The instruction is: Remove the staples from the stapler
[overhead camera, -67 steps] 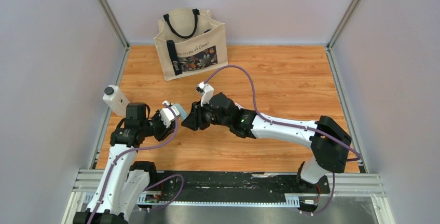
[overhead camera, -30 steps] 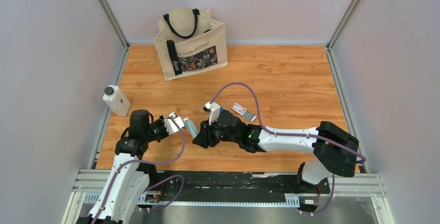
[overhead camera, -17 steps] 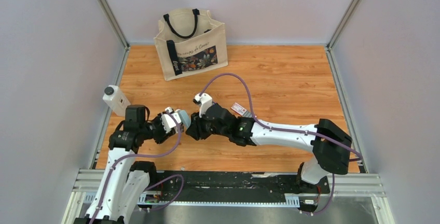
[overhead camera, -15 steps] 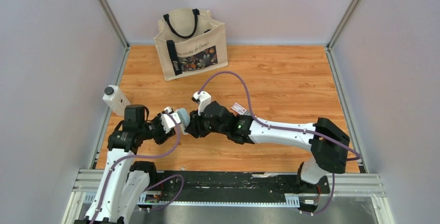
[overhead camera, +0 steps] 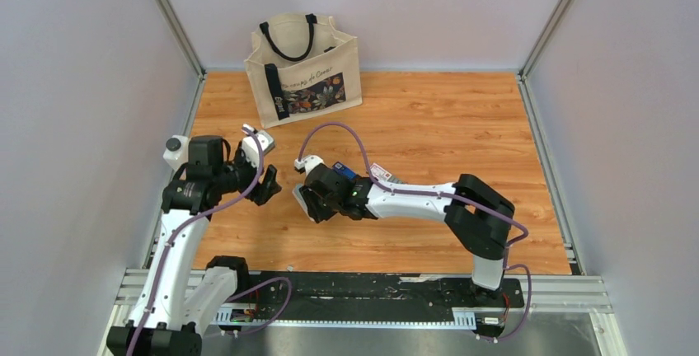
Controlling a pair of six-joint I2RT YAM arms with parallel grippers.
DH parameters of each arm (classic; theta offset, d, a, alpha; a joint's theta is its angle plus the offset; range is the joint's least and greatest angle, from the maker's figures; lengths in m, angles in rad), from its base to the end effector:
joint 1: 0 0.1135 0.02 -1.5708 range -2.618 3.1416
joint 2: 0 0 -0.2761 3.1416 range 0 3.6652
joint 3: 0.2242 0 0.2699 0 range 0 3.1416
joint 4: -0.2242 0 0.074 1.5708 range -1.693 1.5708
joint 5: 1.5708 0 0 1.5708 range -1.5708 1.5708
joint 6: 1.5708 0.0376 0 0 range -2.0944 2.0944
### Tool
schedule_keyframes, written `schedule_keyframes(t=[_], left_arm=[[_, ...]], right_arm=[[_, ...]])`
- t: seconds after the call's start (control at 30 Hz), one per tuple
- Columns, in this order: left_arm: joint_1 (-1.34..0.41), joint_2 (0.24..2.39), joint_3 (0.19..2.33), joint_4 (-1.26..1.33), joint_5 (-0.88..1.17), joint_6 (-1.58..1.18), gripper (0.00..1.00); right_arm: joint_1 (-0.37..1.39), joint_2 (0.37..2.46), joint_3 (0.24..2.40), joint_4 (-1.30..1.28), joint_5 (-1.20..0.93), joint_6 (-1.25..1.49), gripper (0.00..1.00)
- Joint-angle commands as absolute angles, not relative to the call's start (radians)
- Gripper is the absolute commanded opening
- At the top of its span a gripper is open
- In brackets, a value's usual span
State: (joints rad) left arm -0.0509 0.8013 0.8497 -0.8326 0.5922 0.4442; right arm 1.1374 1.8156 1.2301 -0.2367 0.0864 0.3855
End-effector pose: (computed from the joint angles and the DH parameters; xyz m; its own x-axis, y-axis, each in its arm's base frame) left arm 0.1610 -0.0292 0.3102 -0.4491 0.3799 -0.8087 0.6976 0.7146 -0.0517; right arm 0.1773 0.3755 0.2043 -0.6158 -0.4387 -0.6544 -0.6992 0.6871 0.1973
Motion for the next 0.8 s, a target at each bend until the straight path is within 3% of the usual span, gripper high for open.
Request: schedule_keyframes(t=[0.0, 0.03, 0.2, 0.4, 0.47, 0.57, 0.63, 0.73, 0.77], left_arm=[[-0.046, 0.848, 0.945, -0.824, 0.479, 0.226, 0.77], [-0.046, 0.867, 0.969, -0.831, 0.432, 0.216, 0.81], [-0.045, 0.870, 0.983, -0.824, 0.269, 0.184, 0.81], [-0.041, 0.835, 0.951, -0.801, 0.238, 0.158, 0.82], [-0.041, 0.833, 0.943, -0.801, 0.241, 0.160, 0.82], [-0.041, 0.833, 0.931, -0.795, 0.241, 0.173, 0.82], [-0.041, 0.833, 0.922, -0.792, 0.236, 0.182, 0.82], [-0.041, 0.836, 0.914, -0.788, 0.235, 0.193, 0.82], [-0.041, 0.835, 0.913, -0.790, 0.236, 0.198, 0.82]], right_arm=[[1.143, 1.903, 1.319, -0.248, 0.074, 0.353, 0.00], [1.146, 1.920, 1.336, -0.253, 0.071, 0.354, 0.00], [1.180, 2.046, 1.500, -0.330, 0.081, 0.402, 0.00], [1.209, 2.129, 1.615, -0.371, 0.057, 0.507, 0.00], [1.213, 2.137, 1.627, -0.379, 0.049, 0.526, 0.08], [1.215, 2.143, 1.643, -0.390, 0.035, 0.557, 0.28], [1.213, 2.141, 1.655, -0.406, 0.034, 0.560, 0.48], [1.213, 2.132, 1.673, -0.429, 0.035, 0.555, 0.67], [1.213, 2.128, 1.678, -0.436, 0.032, 0.548, 0.69]])
